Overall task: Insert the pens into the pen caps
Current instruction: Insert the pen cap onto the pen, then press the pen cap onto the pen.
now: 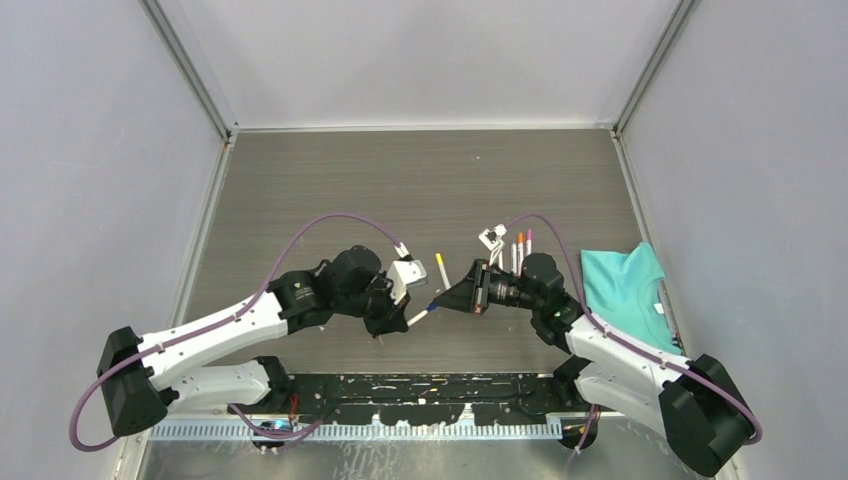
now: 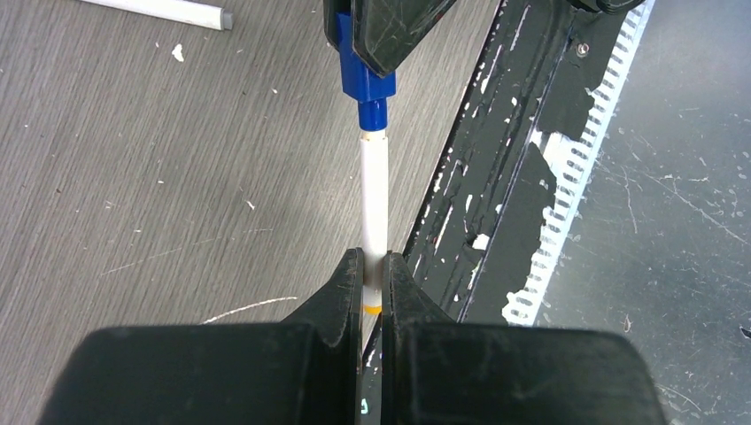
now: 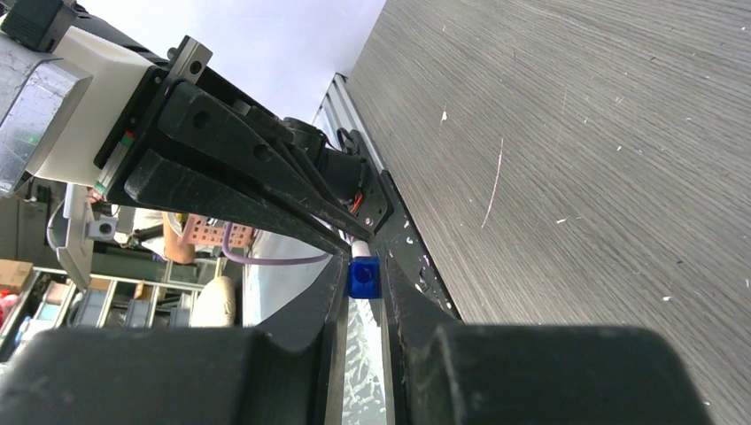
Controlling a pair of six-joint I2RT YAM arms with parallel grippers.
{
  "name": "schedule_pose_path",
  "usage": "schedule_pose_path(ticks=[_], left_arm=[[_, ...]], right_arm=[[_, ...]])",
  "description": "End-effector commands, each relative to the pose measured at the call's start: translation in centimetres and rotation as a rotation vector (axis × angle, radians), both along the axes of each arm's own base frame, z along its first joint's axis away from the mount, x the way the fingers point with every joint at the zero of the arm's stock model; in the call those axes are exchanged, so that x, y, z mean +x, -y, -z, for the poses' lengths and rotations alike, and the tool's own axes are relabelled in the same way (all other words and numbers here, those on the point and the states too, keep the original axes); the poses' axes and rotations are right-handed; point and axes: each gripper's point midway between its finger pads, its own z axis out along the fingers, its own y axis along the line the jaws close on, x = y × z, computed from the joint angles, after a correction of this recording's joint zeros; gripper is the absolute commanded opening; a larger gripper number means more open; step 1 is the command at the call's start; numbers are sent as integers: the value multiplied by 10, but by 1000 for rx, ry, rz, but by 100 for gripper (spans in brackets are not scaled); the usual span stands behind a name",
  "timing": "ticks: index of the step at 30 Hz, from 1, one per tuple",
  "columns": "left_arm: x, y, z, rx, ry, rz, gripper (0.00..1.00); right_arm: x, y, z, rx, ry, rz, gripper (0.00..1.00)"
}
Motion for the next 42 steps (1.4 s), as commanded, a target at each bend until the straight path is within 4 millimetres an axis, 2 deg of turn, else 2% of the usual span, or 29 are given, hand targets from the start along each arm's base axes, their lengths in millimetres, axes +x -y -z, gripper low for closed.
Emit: schedule_pose_path(ticks=[1, 9, 16, 23, 27, 33, 42], left_arm=[[12, 13, -27, -94, 60, -24, 0], [16, 23, -33, -152, 18, -99, 0], [12, 44, -15, -158, 58, -151, 0], [10, 55, 21, -163, 85, -198, 0], [6, 60, 43, -145, 86, -193, 0], [-8, 66, 81, -95, 69, -173, 0], [-18, 65, 111, -62, 23, -179, 0]], right_arm=[[-6, -5, -14, 54, 38, -43, 5], [-15, -5, -1, 34, -1, -62, 5], [-20, 2, 29, -64, -14, -57, 5], [-27, 10, 68, -137, -91, -40, 4], [-28, 15, 83, -170, -102, -22, 4], [-27, 18, 98, -197, -118, -5, 4], [-29, 18, 107, -211, -145, -6, 4]])
